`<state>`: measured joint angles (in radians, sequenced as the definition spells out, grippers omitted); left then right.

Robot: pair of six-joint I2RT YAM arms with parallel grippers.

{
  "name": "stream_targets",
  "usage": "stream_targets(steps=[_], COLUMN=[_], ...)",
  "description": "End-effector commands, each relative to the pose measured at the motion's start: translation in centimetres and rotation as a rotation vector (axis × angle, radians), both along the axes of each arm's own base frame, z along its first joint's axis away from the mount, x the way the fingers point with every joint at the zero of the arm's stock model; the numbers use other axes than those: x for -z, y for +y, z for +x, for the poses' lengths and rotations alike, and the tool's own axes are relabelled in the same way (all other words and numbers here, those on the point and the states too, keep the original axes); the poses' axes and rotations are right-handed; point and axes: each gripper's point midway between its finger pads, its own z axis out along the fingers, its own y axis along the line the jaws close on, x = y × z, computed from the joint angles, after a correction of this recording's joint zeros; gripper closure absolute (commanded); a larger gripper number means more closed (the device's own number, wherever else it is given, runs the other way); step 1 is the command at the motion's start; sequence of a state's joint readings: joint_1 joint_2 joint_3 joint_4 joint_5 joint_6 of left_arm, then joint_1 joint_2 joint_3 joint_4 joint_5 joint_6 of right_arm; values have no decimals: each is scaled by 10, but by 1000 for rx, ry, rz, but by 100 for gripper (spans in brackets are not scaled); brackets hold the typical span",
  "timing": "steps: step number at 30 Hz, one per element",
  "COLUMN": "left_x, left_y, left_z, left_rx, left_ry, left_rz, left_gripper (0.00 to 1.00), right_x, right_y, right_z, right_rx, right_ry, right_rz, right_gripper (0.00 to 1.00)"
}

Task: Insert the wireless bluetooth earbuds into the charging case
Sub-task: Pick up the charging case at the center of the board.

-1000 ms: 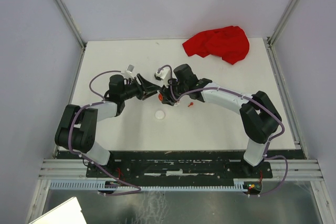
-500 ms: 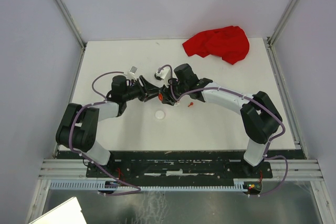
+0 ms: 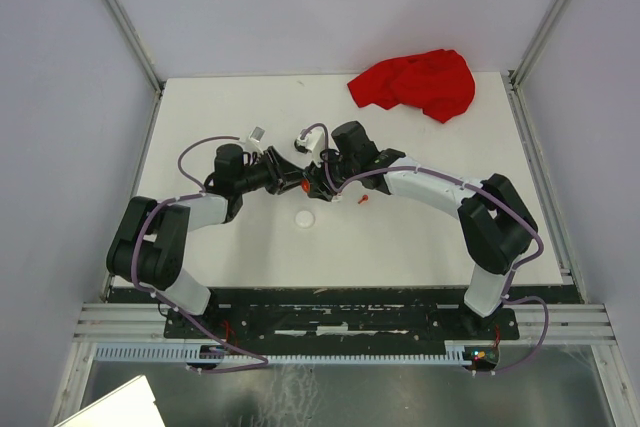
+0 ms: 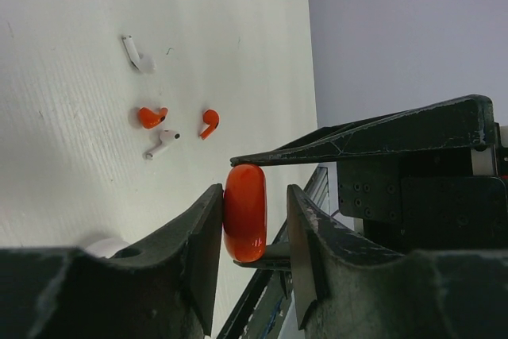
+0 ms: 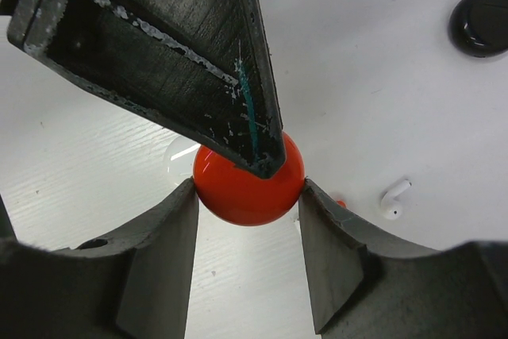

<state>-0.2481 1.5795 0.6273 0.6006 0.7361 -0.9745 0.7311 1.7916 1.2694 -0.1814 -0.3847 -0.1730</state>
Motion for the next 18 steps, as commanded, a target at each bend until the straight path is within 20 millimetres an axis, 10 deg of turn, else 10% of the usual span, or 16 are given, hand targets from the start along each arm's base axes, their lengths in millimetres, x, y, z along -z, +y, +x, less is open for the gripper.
stream_targets(steps=[1,18], left_x=[-7,-9], left_y=[-5,-12], left_z=[-1,-5], left_rx=[45,67], left_ry=[-82,-90], left_rz=[2,-21], left_gripper=[58,73], right_x=[-27,-28], right_y=[5,7], right_z=[5,6], right_rx=[-13,-11], right_ry=[-58,-58], right_rz=[57,61], right_gripper=[59,59])
